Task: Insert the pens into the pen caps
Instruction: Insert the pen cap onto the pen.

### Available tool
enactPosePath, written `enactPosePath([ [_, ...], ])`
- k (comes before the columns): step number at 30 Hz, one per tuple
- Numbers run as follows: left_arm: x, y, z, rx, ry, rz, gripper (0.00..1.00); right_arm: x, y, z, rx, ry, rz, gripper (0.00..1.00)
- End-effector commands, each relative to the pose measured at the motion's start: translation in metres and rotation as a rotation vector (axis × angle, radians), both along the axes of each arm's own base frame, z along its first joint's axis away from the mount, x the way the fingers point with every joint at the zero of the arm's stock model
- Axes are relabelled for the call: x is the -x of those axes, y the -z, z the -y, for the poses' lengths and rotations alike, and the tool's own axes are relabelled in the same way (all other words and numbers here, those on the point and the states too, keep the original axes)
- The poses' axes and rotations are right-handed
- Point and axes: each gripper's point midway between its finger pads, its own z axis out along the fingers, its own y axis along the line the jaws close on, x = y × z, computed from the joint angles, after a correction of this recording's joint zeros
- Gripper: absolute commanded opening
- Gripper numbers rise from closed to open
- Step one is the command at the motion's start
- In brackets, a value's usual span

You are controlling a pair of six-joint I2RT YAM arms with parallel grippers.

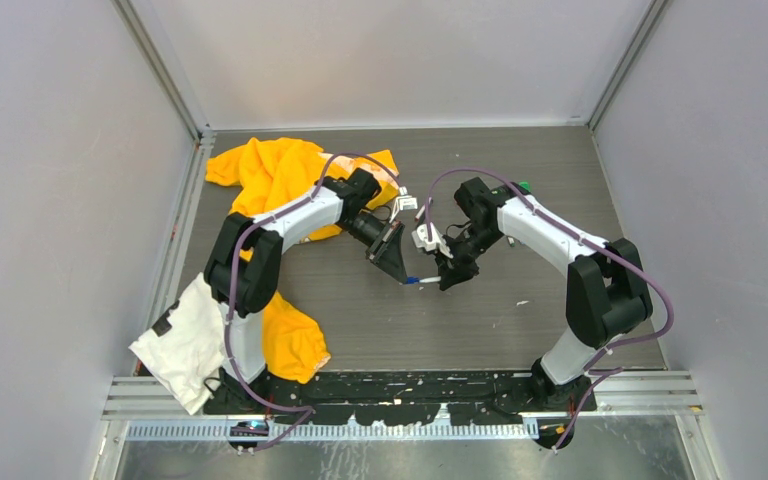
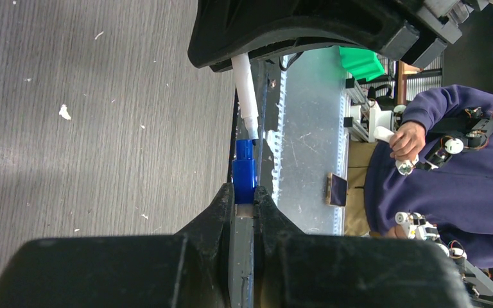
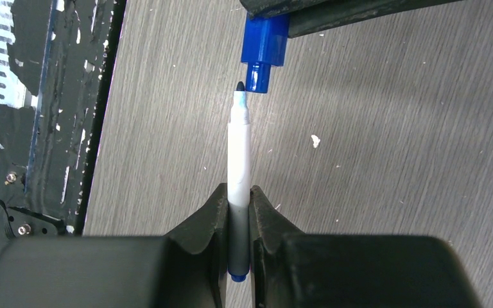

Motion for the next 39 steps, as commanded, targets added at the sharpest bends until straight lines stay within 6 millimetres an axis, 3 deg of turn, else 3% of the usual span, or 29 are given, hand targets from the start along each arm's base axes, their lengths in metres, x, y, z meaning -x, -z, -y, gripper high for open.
enactPosePath([
  [1,0.0,-0.007,0.002,0.029,0.003,0.007,0.01,-0.007,-0.021,-0.007,-0.04,0.004,0.056,0.01],
  [15,0.0,-0.004,-0.001,0.012,-0.002,0.02,0.01,-0.007,-0.019,0.003,0.004,0.027,0.064,0.01],
  [39,-0.004,-0.007,0.003,0.026,-0.015,0.028,0.01,-0.01,-0.014,0.001,0.02,0.056,0.056,0.01],
])
